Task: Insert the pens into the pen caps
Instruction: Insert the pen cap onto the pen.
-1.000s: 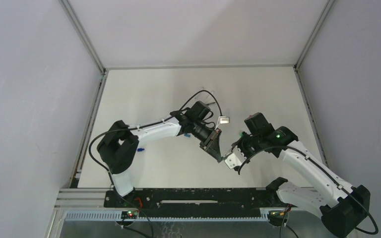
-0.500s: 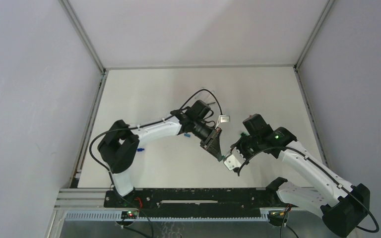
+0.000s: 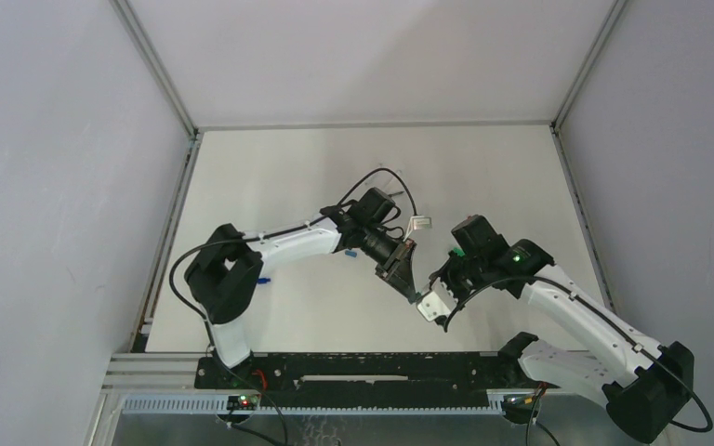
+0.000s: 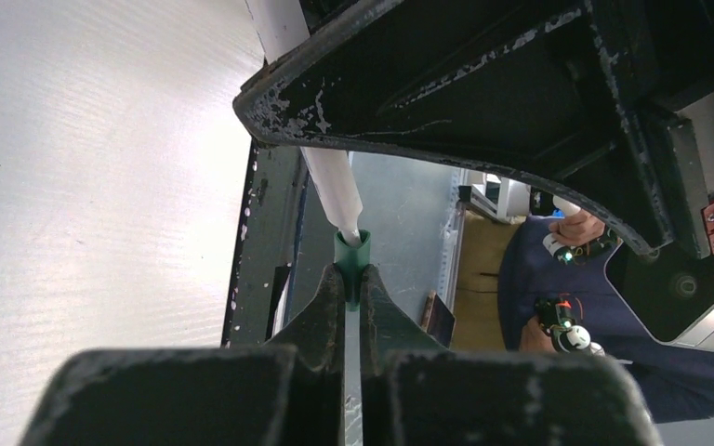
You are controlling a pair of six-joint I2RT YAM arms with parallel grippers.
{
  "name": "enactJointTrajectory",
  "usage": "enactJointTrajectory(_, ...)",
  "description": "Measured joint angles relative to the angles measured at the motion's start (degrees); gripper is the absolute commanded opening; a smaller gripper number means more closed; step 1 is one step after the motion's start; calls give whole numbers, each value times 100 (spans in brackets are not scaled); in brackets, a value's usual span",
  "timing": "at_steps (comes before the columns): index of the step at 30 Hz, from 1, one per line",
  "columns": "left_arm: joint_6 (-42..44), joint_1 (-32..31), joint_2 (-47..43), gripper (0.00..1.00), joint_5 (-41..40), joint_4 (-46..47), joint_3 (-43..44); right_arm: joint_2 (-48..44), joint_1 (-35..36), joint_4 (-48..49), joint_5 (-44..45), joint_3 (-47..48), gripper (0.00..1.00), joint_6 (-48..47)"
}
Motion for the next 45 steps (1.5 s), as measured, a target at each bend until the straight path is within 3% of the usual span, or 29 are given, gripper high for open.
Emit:
enactJointTrajectory(8,-308,0,33,0,42,118,0,0,96,22,9,0,0,184)
enactJointTrajectory(14,-1003,4,162,0,48,302,0,0,96,15,35,-33,0,439)
enactJointTrajectory(25,-2277,146,186,14,55,857,-116,-50,-210,20,-114,-35,0,1335)
enactJointTrajectory(29,-2516,223,83,23,52,1126,-203,-76,-442,63,-409,-35,0,1639)
enactJointTrajectory(34,-2761,363,-98,37,-262,1753,-205,-216,-562,138,-1410,-85,0,1985)
enactJointTrajectory(45,-2811,713,-949,50,-841,1849,-205,-695,-1381,326,-2682,-199,0,2924)
